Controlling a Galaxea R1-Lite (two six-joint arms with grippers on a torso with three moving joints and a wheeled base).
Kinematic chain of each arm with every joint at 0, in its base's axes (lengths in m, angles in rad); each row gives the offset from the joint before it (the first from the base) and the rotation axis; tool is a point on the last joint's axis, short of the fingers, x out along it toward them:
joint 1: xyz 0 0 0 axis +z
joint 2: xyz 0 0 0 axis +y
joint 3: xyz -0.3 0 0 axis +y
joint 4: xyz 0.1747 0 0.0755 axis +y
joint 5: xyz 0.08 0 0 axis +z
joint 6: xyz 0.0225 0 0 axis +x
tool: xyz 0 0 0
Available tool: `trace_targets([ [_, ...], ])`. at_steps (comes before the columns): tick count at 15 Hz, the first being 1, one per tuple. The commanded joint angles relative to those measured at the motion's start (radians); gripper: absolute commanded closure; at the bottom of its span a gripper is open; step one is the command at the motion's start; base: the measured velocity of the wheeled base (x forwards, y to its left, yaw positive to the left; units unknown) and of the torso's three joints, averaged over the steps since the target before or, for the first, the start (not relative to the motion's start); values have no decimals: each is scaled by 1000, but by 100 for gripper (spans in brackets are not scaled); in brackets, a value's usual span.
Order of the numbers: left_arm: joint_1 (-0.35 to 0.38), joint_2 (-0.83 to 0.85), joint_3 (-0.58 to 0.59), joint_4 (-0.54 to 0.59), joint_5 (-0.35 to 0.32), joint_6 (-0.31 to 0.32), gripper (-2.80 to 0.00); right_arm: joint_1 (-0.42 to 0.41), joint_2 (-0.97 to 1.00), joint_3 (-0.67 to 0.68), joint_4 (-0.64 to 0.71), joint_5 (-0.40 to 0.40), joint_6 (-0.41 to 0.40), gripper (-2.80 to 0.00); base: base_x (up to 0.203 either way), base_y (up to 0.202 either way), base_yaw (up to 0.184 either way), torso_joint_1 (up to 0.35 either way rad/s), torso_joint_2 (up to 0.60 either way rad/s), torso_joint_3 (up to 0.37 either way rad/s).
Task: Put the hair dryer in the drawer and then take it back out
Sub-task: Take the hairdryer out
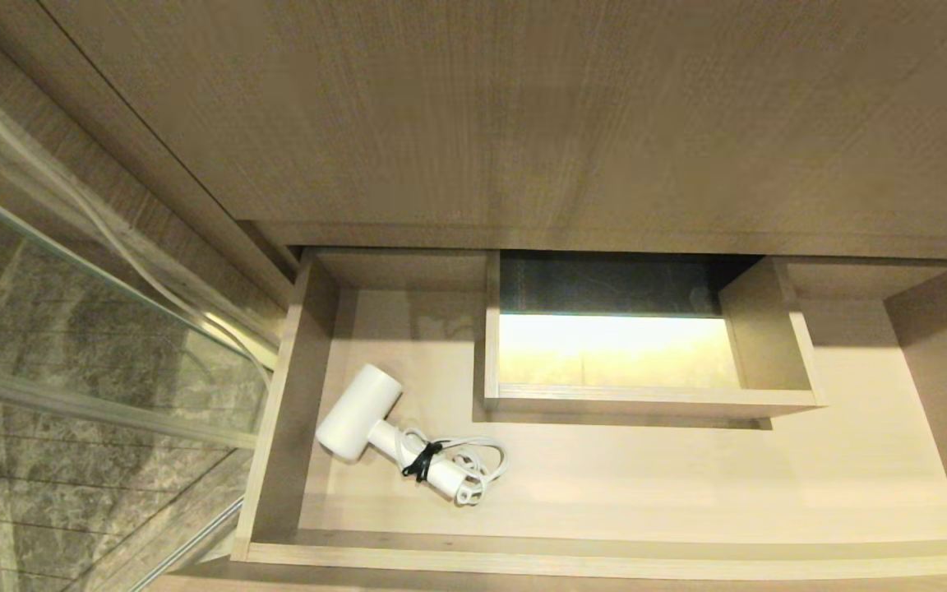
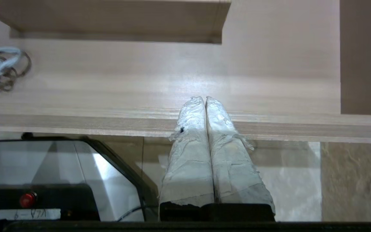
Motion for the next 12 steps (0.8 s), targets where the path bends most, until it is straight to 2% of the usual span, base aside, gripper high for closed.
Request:
trace_targets([
  [1,0,0,0,0,0,0,0,12,-174,9,17,-2,6,0,0,0,0,0,0,0],
  [12,0,0,0,0,0,0,0,15,-188,10,29,-5,18,0,0,0,0,0,0,0],
])
